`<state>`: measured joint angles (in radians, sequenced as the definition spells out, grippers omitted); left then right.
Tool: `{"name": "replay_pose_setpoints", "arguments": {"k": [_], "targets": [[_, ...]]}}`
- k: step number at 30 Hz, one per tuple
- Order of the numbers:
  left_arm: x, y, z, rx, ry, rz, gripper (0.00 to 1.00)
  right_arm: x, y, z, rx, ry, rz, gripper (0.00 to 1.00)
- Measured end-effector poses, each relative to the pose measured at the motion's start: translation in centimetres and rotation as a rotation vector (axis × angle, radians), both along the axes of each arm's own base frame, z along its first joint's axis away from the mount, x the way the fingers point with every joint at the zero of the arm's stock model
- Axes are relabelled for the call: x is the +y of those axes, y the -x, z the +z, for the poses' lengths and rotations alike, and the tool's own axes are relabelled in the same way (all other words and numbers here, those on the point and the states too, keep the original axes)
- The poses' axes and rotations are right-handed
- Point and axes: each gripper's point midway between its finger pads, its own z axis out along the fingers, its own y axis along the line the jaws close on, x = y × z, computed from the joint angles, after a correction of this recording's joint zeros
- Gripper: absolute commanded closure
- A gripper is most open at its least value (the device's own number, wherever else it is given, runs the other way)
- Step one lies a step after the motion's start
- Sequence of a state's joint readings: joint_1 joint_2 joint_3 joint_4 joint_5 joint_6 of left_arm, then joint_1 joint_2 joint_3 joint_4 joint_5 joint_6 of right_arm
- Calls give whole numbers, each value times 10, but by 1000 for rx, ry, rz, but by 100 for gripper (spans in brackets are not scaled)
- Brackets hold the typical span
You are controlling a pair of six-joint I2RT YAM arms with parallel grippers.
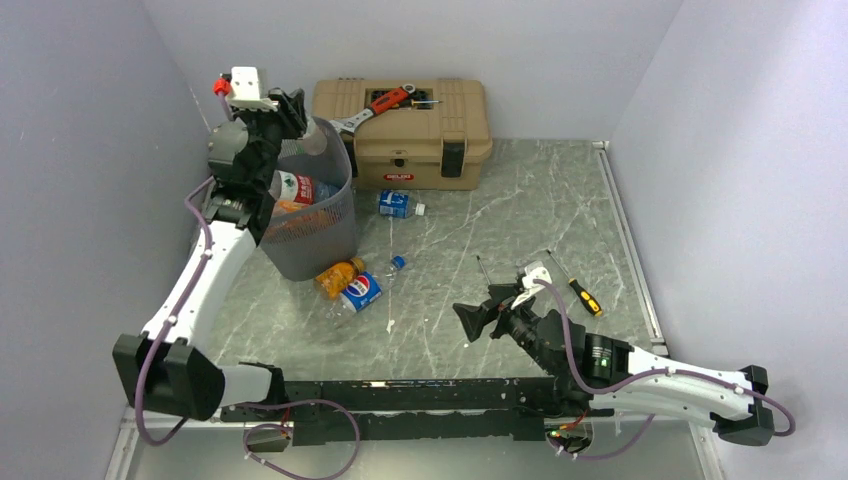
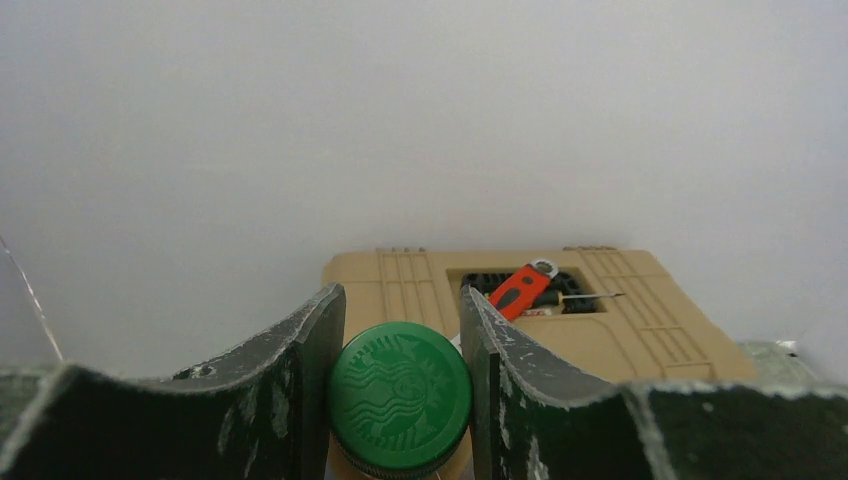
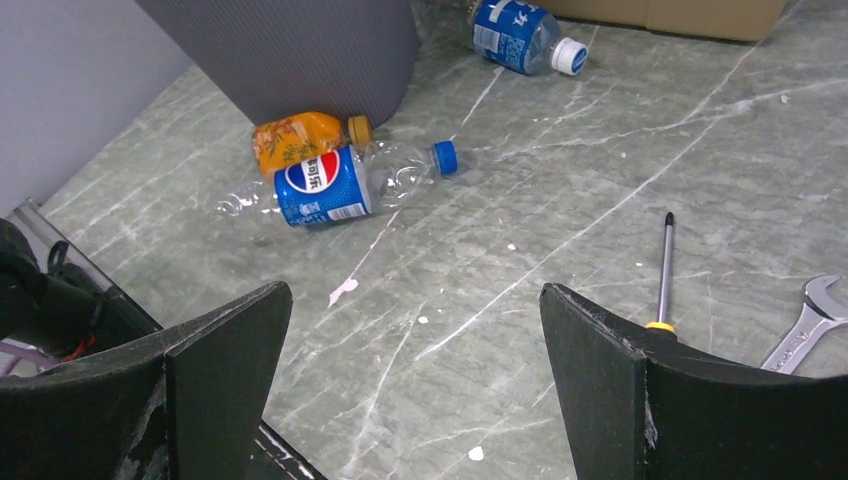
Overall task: Put the plastic bottles in the bin
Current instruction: Place the plastic bottle in the trash bin.
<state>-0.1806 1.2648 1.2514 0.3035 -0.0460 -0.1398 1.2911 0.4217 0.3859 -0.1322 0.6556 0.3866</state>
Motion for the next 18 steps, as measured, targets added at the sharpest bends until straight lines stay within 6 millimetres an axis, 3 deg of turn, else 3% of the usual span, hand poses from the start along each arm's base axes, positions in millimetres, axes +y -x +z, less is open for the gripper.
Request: {"name": "replay_pose_setpoints", "arguments": {"k": [6, 9, 13, 14, 16, 18], "targets": [[11, -42, -64, 131, -19, 34, 100, -6, 2, 8, 1, -50, -5, 0], [16, -54, -93, 201, -25, 48, 100, -9, 2, 9, 6, -65, -11, 1], [18, -55, -107, 236, -33, 58, 98, -9, 3, 9, 12, -69, -12, 1], [18, -55, -108, 237, -33, 58, 87, -9, 3, 8, 13, -67, -11, 1], [20, -55, -109, 244, -34, 61, 36, -8, 3, 6, 18, -56, -10, 1], [21, -55, -113, 259, -31, 61, 12, -5, 3, 2, 24, -39, -5, 1]]}}
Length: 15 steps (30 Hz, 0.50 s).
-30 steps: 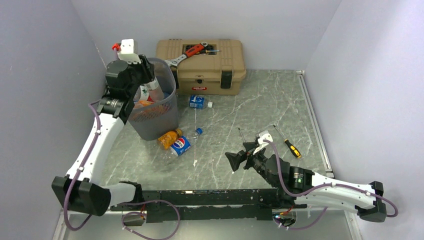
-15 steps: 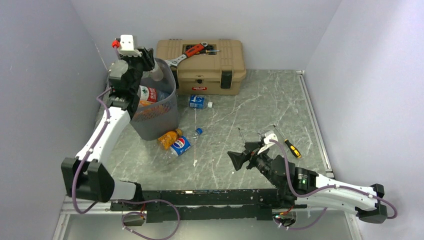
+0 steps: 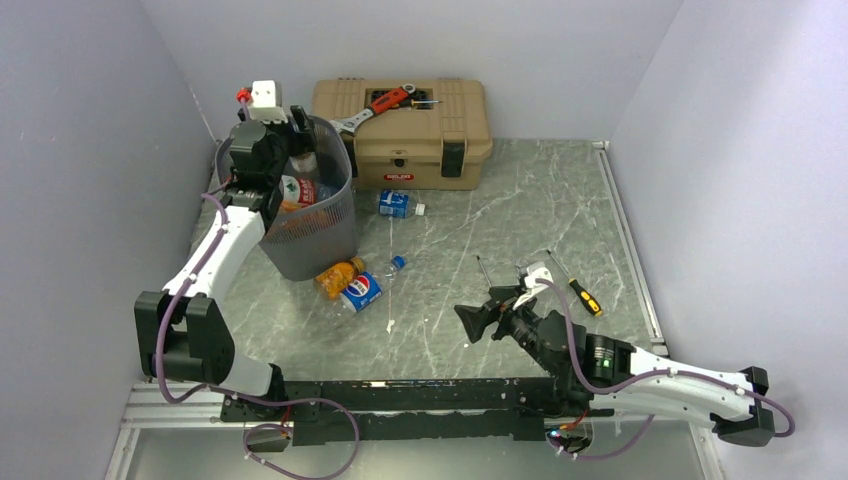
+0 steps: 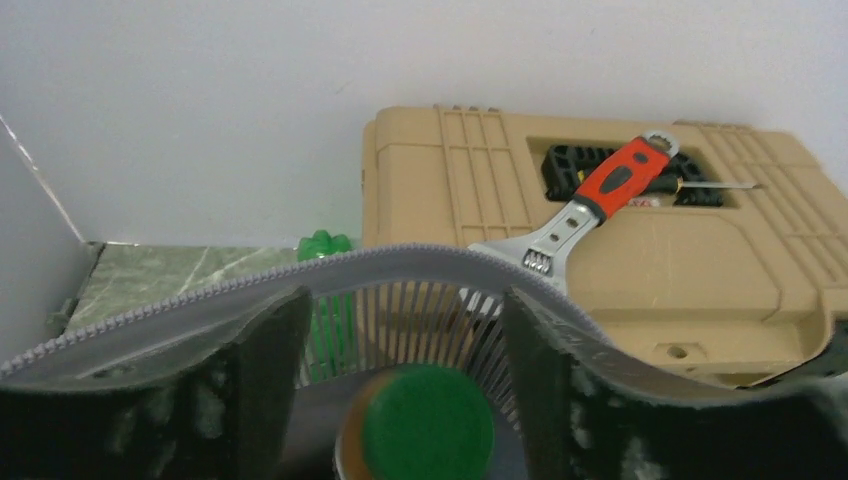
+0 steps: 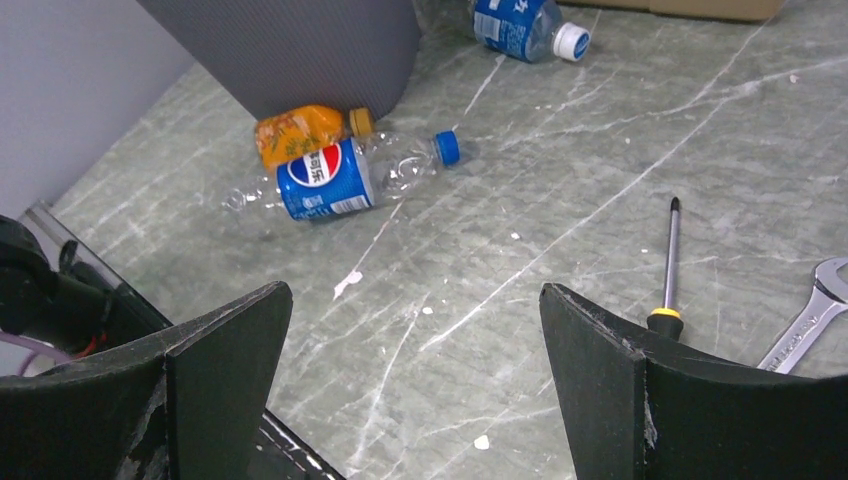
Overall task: Put the plastic bottles in the bin
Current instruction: Place the plastic bottle in the trash bin.
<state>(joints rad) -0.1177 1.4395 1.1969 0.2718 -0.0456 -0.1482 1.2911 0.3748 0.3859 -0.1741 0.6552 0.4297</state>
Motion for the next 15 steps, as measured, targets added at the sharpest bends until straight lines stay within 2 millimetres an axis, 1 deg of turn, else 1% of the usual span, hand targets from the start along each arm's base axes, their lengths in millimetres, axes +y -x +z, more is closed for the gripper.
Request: {"name": "replay_pose_setpoints", "arguments": {"k": [1, 2, 6, 8, 9, 10, 12, 14, 15], "targets": [[1, 0, -3, 10, -2, 2, 2, 1, 0, -3, 4, 14, 2, 1], [2, 0, -5, 18, -1, 4, 1, 3, 0, -5, 7, 23, 5, 1], [4, 4, -9, 50, 17, 9, 1, 6, 0, -11, 16, 49, 10, 1], [4, 8, -2, 57, 17, 8, 0, 6, 0, -13, 18, 56, 11, 0], [4, 12, 6, 52, 21, 5, 1, 7, 0, -13, 18, 59, 11, 0], [3, 16, 19, 37, 26, 1, 1, 7, 0, -14, 18, 62, 11, 0], [0, 30, 57, -16, 38, -20, 1, 9, -1, -14, 17, 64, 11, 0], [-6, 52, 103, -86, 48, -51, 1, 10, -2, -15, 16, 70, 11, 0], [-13, 65, 124, -118, 47, -74, 1, 11, -2, -16, 18, 76, 10, 0]]}}
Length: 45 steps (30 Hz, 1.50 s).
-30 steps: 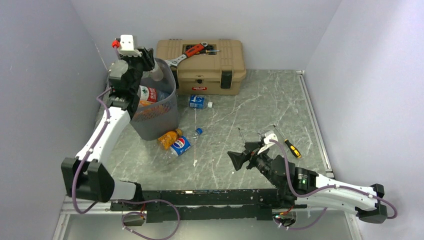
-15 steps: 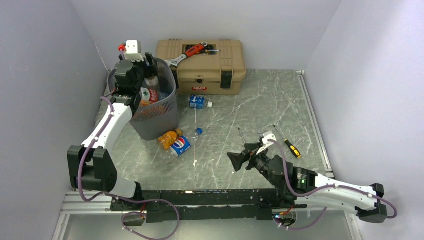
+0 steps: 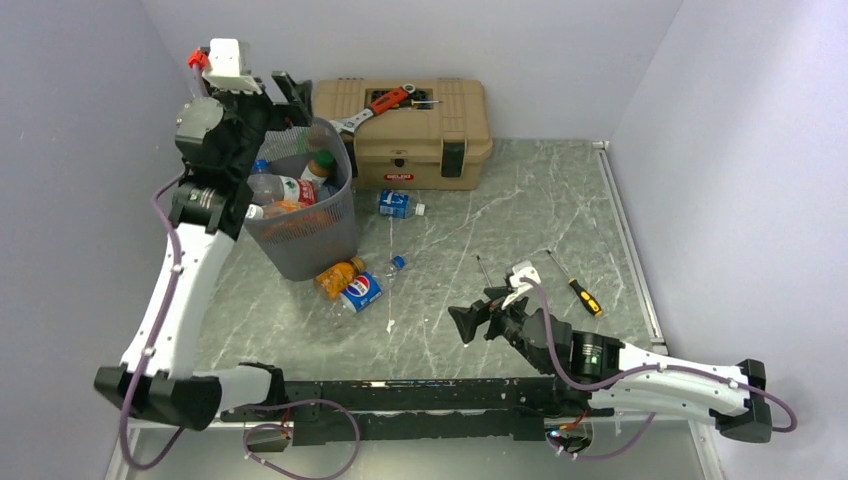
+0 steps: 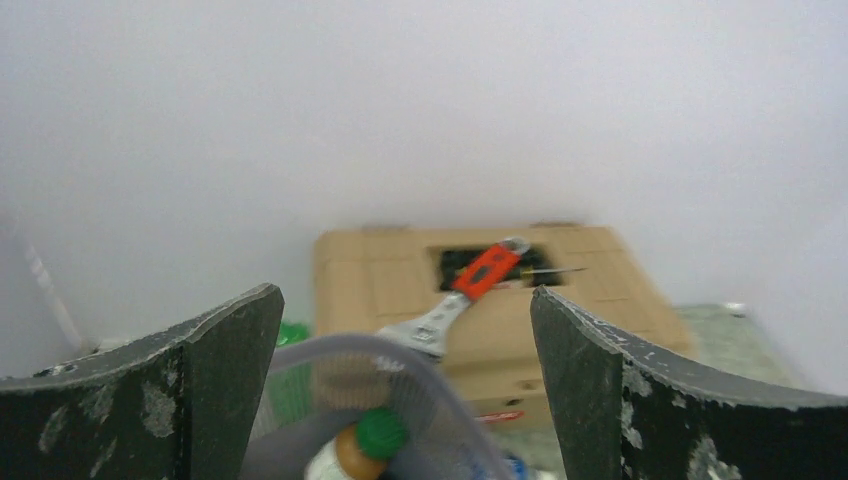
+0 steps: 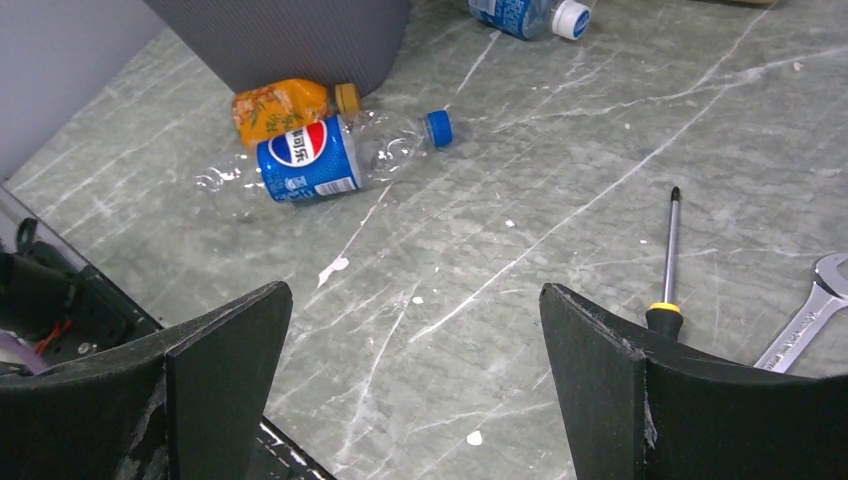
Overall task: Put the plastic bottles in the bin
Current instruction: Place the plastic bottle in the trash bin, then pick up the plastic bottle at the center of the board.
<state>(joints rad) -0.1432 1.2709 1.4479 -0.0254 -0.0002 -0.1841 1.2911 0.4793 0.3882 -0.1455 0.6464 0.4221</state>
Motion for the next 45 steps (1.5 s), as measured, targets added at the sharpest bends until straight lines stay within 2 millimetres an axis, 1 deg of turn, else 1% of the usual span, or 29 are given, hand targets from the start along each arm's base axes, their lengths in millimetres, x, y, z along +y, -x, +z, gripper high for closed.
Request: {"name": "replay_pose_setpoints", "arguments": {"k": [1, 2, 3, 4, 5, 6, 7, 8, 9, 11, 12, 13, 15, 17, 18, 19, 20, 22, 23, 24, 26, 28, 29, 31, 33, 35, 37, 39, 45], "targets": [[-10, 14, 20, -28, -7, -27, 1, 1, 0, -1, 2, 5, -1, 1], [-23, 27, 34, -51, -16, -58, 0, 2, -2, -2, 5, 17, -7, 1], [-42, 44, 48, -72, -38, -100, 1, 4, -3, -3, 11, 32, -15, 2], [-64, 60, 55, -84, -66, -149, 1, 5, -6, -4, 18, 52, -29, 2], [-82, 72, 54, -83, -91, -194, 1, 6, -8, -5, 26, 66, -39, 3], [-102, 85, 47, -69, -131, -238, 1, 8, -15, -7, 45, 91, -57, 4], [-111, 92, 40, -57, -160, -258, 1, 8, -21, -7, 59, 96, -75, 4], [-115, 95, 28, -39, -198, -258, 1, 7, -33, -8, 84, 100, -106, 5], [-114, 95, 16, -15, -228, -244, 1, 5, -41, -10, 103, 102, -130, 5], [-106, 87, -21, 54, -301, -190, 1, 1, -59, -19, 151, 102, -169, 5], [-102, 84, -40, 86, -336, -173, 1, 0, -64, -24, 176, 100, -175, 5], [-98, 81, -66, 127, -377, -154, 1, 1, -68, -29, 197, 101, -172, 5], [-90, 86, -104, 187, -433, -146, 2, 10, -72, -39, 236, 95, -138, 5], [-83, 94, -126, 210, -463, -144, 2, 24, -76, -49, 284, 88, -96, 4], [-78, 100, -131, 205, -467, -140, 2, 31, -79, -53, 307, 83, -83, 3], [-73, 107, -131, 187, -462, -136, 2, 42, -81, -59, 348, 69, -58, 2], [-69, 112, -126, 161, -449, -132, 2, 48, -84, -63, 371, 58, -52, 2], [-61, 123, -106, 85, -408, -114, 2, 64, -91, -72, 438, 20, -46, 2], [-55, 129, -89, 30, -374, -100, 2, 71, -95, -77, 473, -4, -56, 3], [-51, 134, -78, -6, -351, -89, 2, 78, -98, -80, 508, -34, -65, 3], [-45, 142, -58, -72, -310, -71, 2, 90, -105, -86, 568, -90, -95, 5], [-41, 148, -45, -122, -278, -54, 3, 101, -115, -92, 632, -153, -130, 7], [-41, 149, -43, -128, -272, -50, 3, 106, -120, -96, 662, -185, -151, 8], [-44, 146, -45, -120, -276, -49, 3, 112, -129, -108, 717, -236, -199, 9], [-47, 143, -51, -105, -287, -50, 3, 114, -135, -124, 772, -271, -246, 8], [-49, 140, -61, -87, -303, -52, 3, 117, -137, -137, 822, -295, -286, 4], [-52, 138, -70, -68, -321, -55, 3, 125, -141, -131, 833, -334, -294, 1], [-53, 137, -75, -57, -331, -56, 2, 133, -140, -127, 847, -363, -291, 0], [-51, 138, -74, -60, -325, -46, 2, 158, -119, -122, 910, -397, -276, 0]]}}
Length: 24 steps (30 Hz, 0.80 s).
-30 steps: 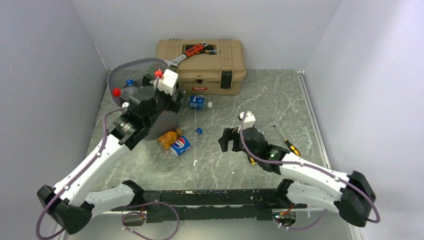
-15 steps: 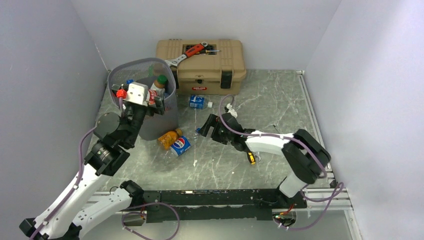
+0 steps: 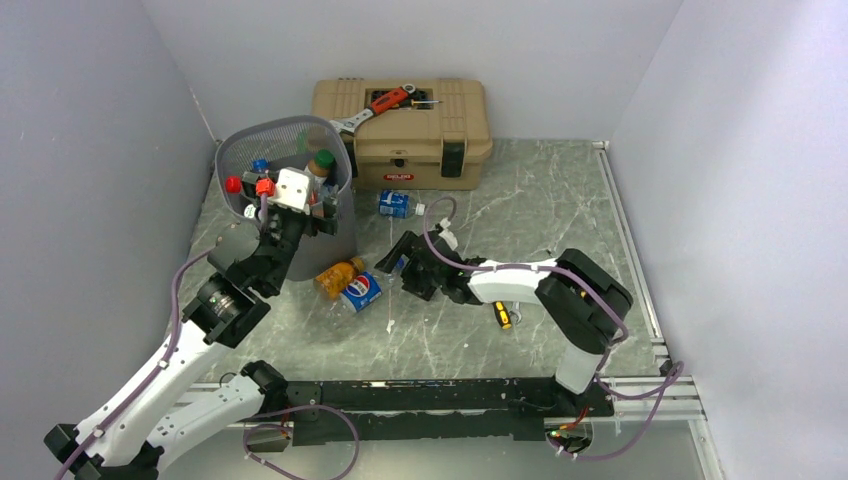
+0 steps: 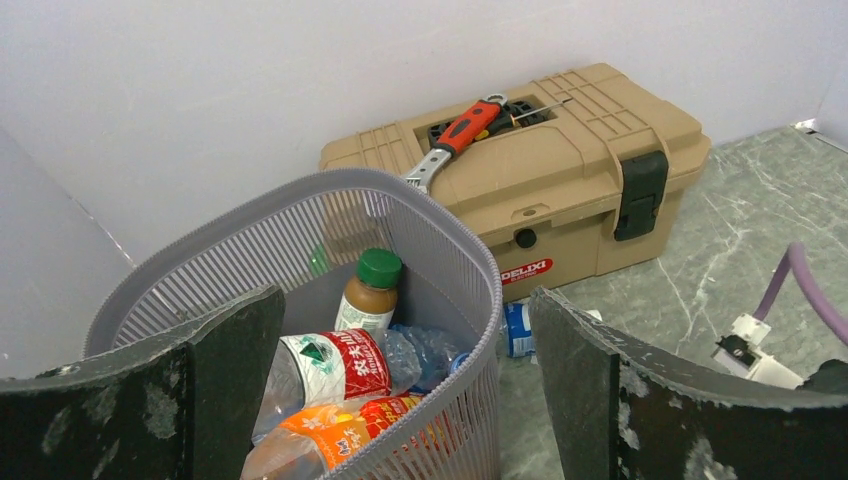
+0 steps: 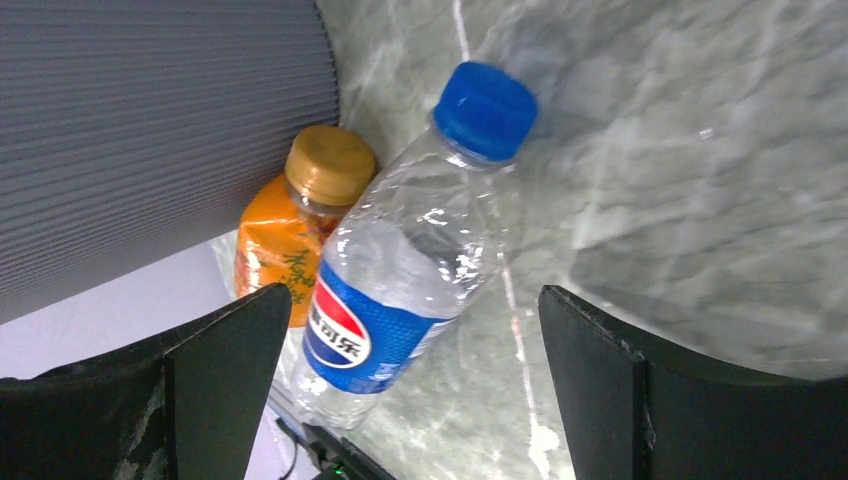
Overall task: Put the plastic bottles in the bin
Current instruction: Pick up the plastic bottle at the center of the board.
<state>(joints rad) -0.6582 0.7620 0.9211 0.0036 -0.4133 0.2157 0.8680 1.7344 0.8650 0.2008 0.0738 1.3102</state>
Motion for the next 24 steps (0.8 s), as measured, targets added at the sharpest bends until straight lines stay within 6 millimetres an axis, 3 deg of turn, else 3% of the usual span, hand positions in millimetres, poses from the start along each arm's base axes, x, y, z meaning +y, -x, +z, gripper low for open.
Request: {"name": "replay_pose_setpoints", "arguments": {"k": [5, 9, 16, 24], "targets": [[1, 0, 0, 1, 1, 4, 2, 24, 12, 3, 53, -31, -3, 0], [1, 0, 0, 1, 4, 4, 2, 33, 24, -12, 126, -15, -32, 0], [4, 2, 3, -8, 13, 9, 2, 71, 11, -11, 163, -78, -61, 2], [2, 2, 2, -1, 28, 6, 2, 80, 8, -15, 178, -120, -71, 24]]}}
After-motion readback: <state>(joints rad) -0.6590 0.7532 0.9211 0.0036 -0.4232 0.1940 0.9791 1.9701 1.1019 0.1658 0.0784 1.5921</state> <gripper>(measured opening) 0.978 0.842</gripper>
